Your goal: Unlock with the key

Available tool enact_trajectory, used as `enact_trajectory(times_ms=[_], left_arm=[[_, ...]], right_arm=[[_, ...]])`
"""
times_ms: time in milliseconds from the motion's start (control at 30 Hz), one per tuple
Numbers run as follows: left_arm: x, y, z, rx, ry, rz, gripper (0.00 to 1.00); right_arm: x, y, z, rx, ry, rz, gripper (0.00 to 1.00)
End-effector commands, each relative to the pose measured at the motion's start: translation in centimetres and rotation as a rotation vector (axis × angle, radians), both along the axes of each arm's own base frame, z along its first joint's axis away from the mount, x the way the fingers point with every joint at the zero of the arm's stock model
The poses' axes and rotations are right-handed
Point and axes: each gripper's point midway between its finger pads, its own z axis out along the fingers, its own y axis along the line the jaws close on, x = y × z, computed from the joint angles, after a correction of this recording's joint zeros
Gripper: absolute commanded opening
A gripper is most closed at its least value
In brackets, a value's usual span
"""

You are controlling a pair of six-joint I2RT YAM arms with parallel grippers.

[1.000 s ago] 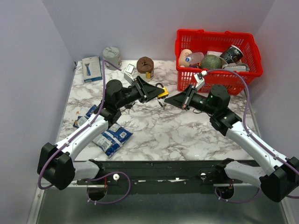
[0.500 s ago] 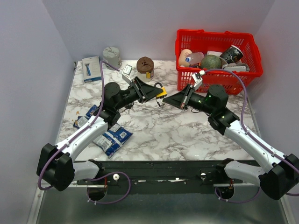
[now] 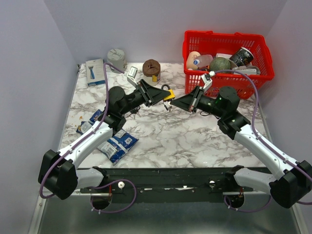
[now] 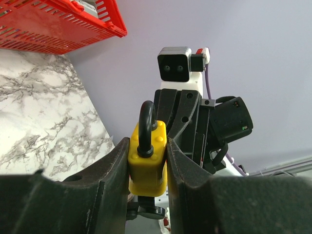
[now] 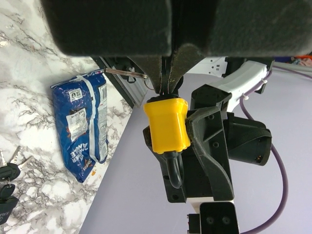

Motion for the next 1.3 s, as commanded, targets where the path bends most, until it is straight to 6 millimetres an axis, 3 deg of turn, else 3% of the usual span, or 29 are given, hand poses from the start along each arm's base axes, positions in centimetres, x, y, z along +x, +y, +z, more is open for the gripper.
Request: enact_trajectory(times_ms=[0, 300, 933, 1133, 1267], left_arm=[[-6.0, -2.1, 1.5, -0.017, -0.075, -0.257, 0.00], [-6.6, -1.9, 2.8, -0.041, -0.139, -0.268, 0.00], [-13.3, -0.3, 12.9, -0.200, -0.442, -0.540, 0.00], [-14.7, -0.1, 13.6, -0.226, -0.453, -0.592, 0.00], [-12.4, -1.0, 12.3, -0.159, -0.369, -0.488, 0.00]], right_arm=[[3.6, -1.4, 3.9, 0.082, -0.106, -0.158, 0.01], [3.2, -1.5, 3.9, 0.130, -0.074, -0.117, 0.01], [-0.2, -1.7, 7.4, 0.360, 0.090, 0.090, 0.01], [-0.4, -2.0, 7.6, 0.378, 0.089, 0.089, 0.01], [-0.1, -2.1, 7.7, 0.231, -0.020, 0.033, 0.01]])
